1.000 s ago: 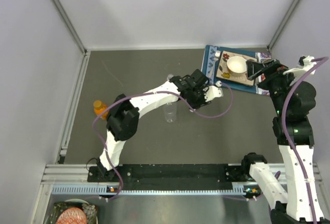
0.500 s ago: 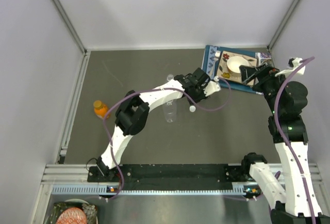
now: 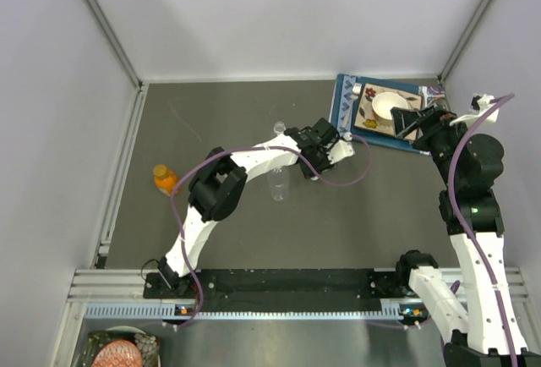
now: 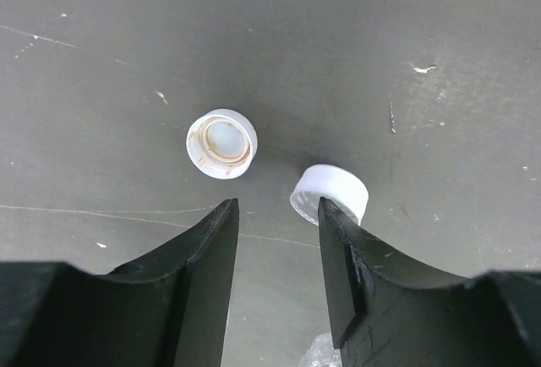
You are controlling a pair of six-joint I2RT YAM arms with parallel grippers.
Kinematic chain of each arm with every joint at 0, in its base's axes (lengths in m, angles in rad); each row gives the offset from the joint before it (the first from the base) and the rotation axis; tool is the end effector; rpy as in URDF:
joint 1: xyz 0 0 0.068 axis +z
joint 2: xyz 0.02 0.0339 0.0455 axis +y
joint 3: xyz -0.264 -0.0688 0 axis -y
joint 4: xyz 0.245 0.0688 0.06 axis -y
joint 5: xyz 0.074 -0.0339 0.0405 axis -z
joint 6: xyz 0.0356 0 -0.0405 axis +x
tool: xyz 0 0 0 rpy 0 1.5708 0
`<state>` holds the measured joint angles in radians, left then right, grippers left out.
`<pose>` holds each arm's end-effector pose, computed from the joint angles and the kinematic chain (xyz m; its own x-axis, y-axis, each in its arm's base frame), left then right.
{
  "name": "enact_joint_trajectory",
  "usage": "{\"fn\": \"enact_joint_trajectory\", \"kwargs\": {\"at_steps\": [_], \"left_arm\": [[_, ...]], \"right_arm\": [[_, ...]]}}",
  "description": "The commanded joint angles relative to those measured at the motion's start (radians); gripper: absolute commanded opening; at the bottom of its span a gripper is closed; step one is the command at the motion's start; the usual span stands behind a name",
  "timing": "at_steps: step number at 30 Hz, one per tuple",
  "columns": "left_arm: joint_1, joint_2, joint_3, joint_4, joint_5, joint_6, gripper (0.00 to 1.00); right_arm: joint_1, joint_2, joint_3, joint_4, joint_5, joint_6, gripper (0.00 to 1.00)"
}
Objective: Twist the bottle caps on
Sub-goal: Pick up the bottle cap from the center of the board.
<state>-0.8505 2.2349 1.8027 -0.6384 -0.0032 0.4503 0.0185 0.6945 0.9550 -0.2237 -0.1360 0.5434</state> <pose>0.3186 -0.3629 0.1771 -0.1944 0.8814 -0.4306 0.9277 0.3078 0.2113 0.1475 0.0076 0.4076 -0.0480 0.5115 -0.8580 -0.1507 0.8454 0.5124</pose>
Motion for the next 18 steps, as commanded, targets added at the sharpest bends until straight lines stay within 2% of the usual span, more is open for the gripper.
{"fn": "enact_joint_trajectory", "kwargs": {"at_steps": [1,11,18], "left_arm": [[0.002,-0.029,-0.005,0.02,-0.026,-0.021,0.47],[-0.007,-0.023,-0.003,0.014,0.049,-0.045,0.44],[-0.019,-0.009,-0.017,-0.007,0.078,-0.047,0.3]], "right_arm": [[-0.006,-0.007,-0.007,0.046,-0.019,0.003,0.86],[-0.008,-0.012,-0.005,0.049,-0.027,0.006,0.86],[-0.006,-0.009,-0.005,0.049,-0.031,0.007,0.85]]}}
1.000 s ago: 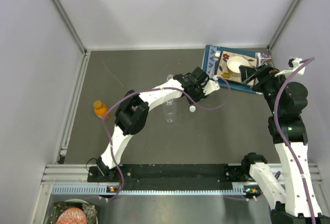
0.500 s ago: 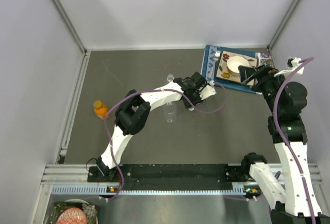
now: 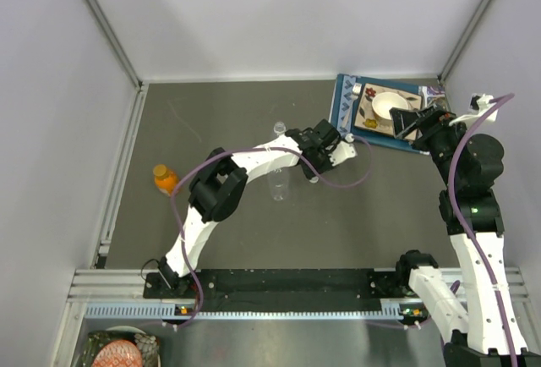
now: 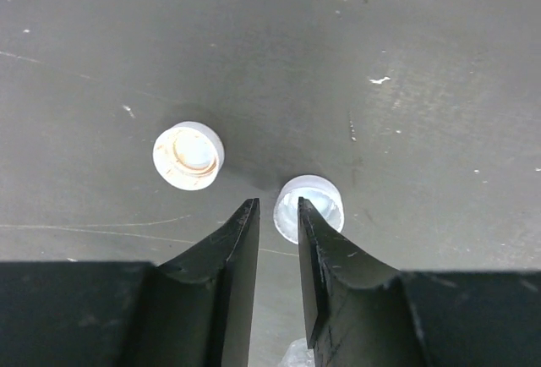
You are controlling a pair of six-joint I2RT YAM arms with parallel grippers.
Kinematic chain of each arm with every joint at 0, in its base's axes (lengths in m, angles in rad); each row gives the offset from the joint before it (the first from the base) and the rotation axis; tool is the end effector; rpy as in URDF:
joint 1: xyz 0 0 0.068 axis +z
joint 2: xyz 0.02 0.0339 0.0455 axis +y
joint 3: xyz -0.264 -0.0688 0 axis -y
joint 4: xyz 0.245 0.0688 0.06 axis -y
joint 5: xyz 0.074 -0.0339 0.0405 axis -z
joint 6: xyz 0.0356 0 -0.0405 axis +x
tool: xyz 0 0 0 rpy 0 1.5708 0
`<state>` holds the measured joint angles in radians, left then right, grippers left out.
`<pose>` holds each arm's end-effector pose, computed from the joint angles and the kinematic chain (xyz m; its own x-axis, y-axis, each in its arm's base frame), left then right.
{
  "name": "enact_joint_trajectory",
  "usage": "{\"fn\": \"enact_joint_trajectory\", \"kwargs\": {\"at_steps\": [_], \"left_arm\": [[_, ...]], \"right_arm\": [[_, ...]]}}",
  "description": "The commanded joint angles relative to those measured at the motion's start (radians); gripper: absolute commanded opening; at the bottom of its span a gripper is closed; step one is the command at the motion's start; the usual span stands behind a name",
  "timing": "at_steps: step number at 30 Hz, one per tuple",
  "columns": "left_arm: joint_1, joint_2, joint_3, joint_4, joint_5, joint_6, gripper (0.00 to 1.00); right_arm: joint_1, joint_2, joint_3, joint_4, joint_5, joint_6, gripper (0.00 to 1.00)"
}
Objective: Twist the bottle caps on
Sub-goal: Pick up the bottle cap from the center of the board.
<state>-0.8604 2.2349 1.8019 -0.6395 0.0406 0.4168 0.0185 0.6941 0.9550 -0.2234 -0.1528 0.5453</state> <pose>0.3137 -0.3668 0.1768 -0.2120 0.8667 -0.4514 0.9361 0.3128 0.1609 0.1473 0.0081 0.4076 -0.0563 0.5117 -0.8573 -0.1651 0.8421 0.5134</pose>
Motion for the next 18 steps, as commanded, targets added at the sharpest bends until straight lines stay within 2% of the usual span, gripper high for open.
{"fn": "enact_joint_trajectory", "kwargs": {"at_steps": [1,3,9,14,18], "left_arm": [[-0.011,-0.008,-0.018,-0.011,0.036,-0.013,0.29],[-0.012,-0.004,-0.024,-0.012,0.045,-0.016,0.26],[-0.011,0.009,-0.024,-0.02,0.059,-0.016,0.0],[-0.014,-0.007,-0.01,-0.046,0.111,-0.035,0.0],[-0.032,-0.095,0.023,-0.112,0.208,-0.078,0.0]], "right_arm": [[-0.006,-0.008,-0.007,0.048,-0.016,0.007,0.85],[-0.006,-0.011,-0.009,0.048,-0.017,0.007,0.84],[-0.006,-0.018,-0.002,0.047,-0.018,0.005,0.84],[-0.006,-0.016,0.013,0.047,-0.03,0.007,0.84],[-0.006,-0.011,0.045,0.058,-0.051,-0.002,0.86]]}}
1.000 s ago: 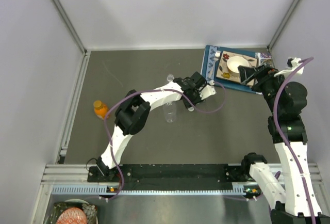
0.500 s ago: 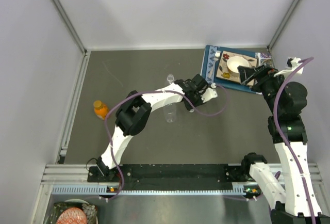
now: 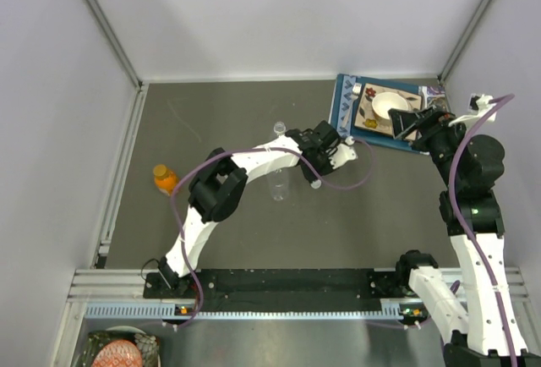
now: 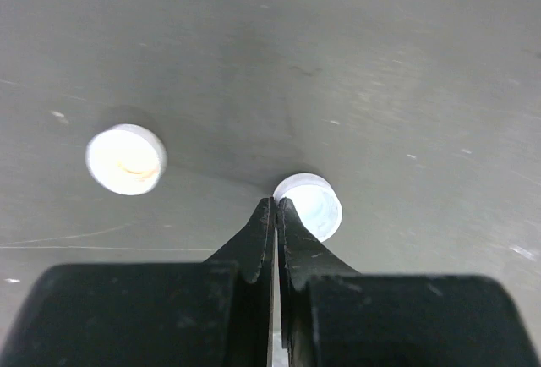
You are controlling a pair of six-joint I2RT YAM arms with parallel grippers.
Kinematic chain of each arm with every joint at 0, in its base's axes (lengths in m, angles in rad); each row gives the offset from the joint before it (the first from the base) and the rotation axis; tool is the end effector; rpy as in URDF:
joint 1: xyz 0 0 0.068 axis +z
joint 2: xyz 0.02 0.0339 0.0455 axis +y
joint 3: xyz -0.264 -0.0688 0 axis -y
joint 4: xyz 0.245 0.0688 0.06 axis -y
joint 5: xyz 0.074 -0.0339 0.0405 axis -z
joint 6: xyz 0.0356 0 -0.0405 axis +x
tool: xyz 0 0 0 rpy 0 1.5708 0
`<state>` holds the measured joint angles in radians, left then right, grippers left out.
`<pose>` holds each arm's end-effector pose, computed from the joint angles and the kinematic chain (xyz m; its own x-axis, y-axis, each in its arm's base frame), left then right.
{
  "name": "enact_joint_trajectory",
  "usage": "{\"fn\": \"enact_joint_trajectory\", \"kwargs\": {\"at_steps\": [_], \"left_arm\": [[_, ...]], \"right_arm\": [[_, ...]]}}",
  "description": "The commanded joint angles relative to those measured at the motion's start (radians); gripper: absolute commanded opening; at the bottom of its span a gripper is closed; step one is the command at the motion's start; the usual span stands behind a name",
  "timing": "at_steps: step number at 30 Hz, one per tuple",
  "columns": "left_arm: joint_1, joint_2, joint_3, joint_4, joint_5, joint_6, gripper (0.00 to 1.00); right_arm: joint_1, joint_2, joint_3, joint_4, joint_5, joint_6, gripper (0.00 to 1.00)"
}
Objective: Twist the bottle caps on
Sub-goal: Pick up the bottle cap from the center of the board.
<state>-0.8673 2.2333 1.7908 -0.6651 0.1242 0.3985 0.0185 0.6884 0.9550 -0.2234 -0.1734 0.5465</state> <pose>0.3061 -0.3676 0.1732 -0.2259 0.8615 -0.4548 0.9550 0.2880 0.0712 0.1455 0.0088 0.4084 -0.0621 0.5108 -0.8574 -0.1852 0.8383 0.5128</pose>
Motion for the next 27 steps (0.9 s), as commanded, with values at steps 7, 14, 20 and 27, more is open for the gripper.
{"fn": "enact_joint_trajectory", "kwargs": {"at_steps": [7,14,20,27], "left_arm": [[-0.022,-0.311,0.22,-0.153,0.408,-0.176,0.0],[0.149,-0.558,0.263,-0.023,0.702,-0.37,0.0],[0.385,-0.727,-0.091,0.633,1.014,-1.045,0.0],[0.399,-0.702,-0.333,1.6,1.097,-1.885,0.0]], "right_arm": [[-0.006,-0.02,0.105,0.122,-0.072,-0.01,0.94],[-0.006,-0.046,0.097,0.291,-0.195,0.023,0.99],[-0.006,-0.03,0.015,0.744,-0.519,0.125,0.99],[0.164,0.129,0.051,0.913,-0.767,0.164,0.99]]}}
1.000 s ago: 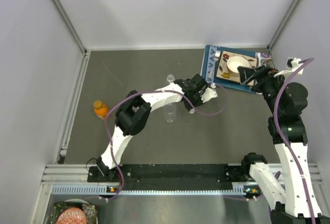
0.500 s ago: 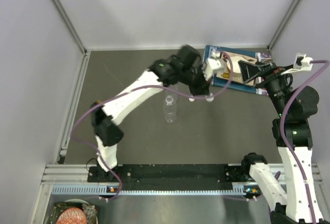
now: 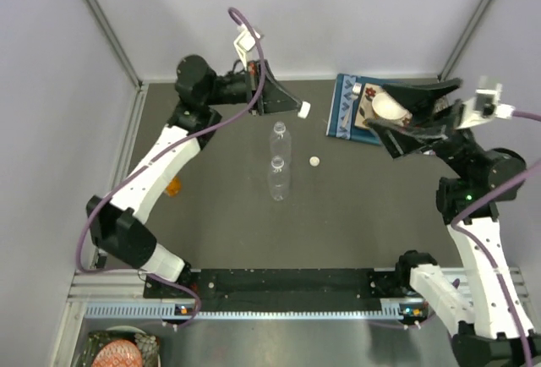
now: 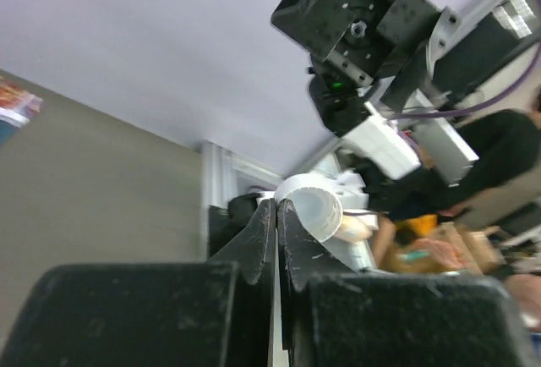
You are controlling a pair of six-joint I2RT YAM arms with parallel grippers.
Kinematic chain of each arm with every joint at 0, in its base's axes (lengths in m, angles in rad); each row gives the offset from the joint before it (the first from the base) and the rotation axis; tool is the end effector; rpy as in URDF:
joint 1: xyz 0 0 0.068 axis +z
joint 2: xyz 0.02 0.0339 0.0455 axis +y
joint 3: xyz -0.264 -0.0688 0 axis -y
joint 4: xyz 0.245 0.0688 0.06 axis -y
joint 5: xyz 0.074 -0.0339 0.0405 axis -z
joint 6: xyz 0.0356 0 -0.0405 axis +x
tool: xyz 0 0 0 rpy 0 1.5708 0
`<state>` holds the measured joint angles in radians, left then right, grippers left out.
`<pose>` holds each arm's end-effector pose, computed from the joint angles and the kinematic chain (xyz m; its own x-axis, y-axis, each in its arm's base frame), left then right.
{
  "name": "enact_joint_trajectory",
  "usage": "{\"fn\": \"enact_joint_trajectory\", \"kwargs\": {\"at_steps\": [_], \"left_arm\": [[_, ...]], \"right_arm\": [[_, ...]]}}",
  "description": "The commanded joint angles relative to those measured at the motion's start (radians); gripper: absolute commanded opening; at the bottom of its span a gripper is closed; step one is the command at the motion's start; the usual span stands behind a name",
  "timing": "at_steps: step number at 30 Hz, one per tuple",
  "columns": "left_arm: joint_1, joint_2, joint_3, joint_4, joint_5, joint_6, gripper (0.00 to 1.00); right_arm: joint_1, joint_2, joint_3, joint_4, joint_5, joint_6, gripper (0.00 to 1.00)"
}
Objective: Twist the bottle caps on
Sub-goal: Pick up the bottle cap from the center of the board.
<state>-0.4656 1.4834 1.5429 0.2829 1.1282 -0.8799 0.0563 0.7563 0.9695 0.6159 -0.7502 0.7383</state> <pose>0.2733 -0.1733 0.4809 -0.5432 -0.0965 -0.8341 0.8384 -0.1158 -0.5326 0.1208 0.0311 0.4789 0.2073 0.5048 -0.8380 -0.8660 0.4931 0.0829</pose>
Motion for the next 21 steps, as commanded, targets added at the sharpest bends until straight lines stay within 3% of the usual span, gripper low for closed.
{"fn": "enact_joint_trajectory", "kwargs": {"at_steps": [1,3,4,6,16,21], "left_arm": [[-0.002,0.051,-0.102,0.683,0.082,-0.634,0.0],[-0.002,0.041,-0.116,0.674,0.073,-0.63,0.0],[-0.002,0.037,-0.128,0.667,0.062,-0.633,0.0],[-0.002,0.028,-0.141,0.679,0.048,-0.658,0.0],[-0.01,-0.005,-0.199,0.708,0.021,-0.691,0.0],[-0.018,-0.003,-0.201,0.711,0.012,-0.694,0.0]], "right_arm": [[0.172,0.061,0.057,-0.015,-0.181,-0.201,0.99],[0.315,0.06,0.122,-0.289,-0.109,-0.385,0.99],[0.353,0.058,0.139,-0.353,-0.071,-0.533,0.97],[0.443,0.049,0.149,-0.444,0.063,-0.64,0.94],[0.614,0.081,0.107,-0.415,0.278,-0.871,0.85],[0.678,0.118,0.103,-0.364,0.359,-0.912,0.81]]}}
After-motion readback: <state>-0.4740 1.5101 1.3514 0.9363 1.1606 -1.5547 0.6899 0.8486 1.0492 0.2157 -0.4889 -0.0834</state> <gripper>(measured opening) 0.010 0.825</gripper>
